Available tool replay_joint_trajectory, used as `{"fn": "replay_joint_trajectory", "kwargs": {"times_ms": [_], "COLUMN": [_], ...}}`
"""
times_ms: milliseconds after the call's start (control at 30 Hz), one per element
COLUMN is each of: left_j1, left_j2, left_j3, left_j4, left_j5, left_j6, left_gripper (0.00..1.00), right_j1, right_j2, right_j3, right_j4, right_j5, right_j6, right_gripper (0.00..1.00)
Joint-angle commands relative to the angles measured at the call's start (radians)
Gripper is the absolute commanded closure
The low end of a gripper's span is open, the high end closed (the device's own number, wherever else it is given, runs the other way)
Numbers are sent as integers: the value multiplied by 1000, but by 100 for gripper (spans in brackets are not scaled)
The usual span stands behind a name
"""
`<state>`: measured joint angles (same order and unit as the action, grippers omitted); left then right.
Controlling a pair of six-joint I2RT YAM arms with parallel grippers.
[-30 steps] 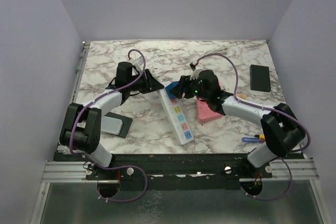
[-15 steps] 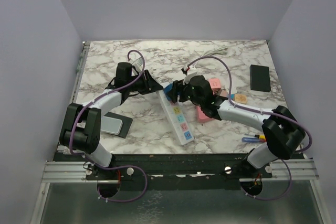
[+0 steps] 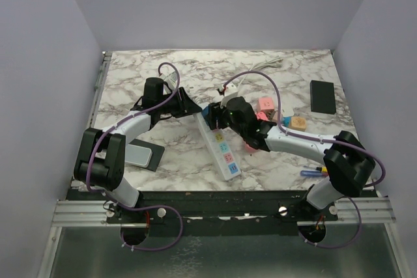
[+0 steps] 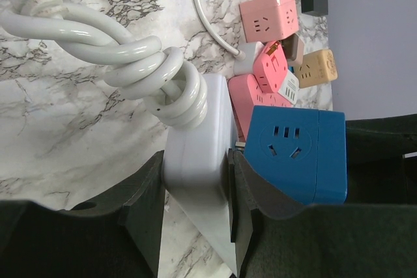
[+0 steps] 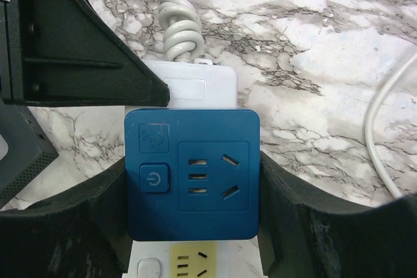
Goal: Pull the plug off the socket
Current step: Place the socket at the center of the board.
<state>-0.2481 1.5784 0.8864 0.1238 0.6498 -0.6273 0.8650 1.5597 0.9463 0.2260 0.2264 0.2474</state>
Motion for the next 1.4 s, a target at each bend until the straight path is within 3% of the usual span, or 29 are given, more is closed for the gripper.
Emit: {"fn": "replay_joint_trajectory", "kwargs": {"times_ms": [0, 400, 1367], "left_j1": [-5, -5, -4], "left_j2": [-3, -4, 6], "left_j3": [6, 9, 16], "left_j4": [-16, -24, -43], "left_j5": [-63, -73, -97], "left_j6": [138, 150, 166], "left_gripper": [100, 100, 100], "right_j1": [3, -179, -156], "right_j2": [-21, -52, -104], "right_j3": [38, 0, -21], "right_j4": [84, 126, 88], "right_j5": [-18, -328, -164], "right_j6": [-2, 178, 111], "right_gripper": [99, 99, 99]}}
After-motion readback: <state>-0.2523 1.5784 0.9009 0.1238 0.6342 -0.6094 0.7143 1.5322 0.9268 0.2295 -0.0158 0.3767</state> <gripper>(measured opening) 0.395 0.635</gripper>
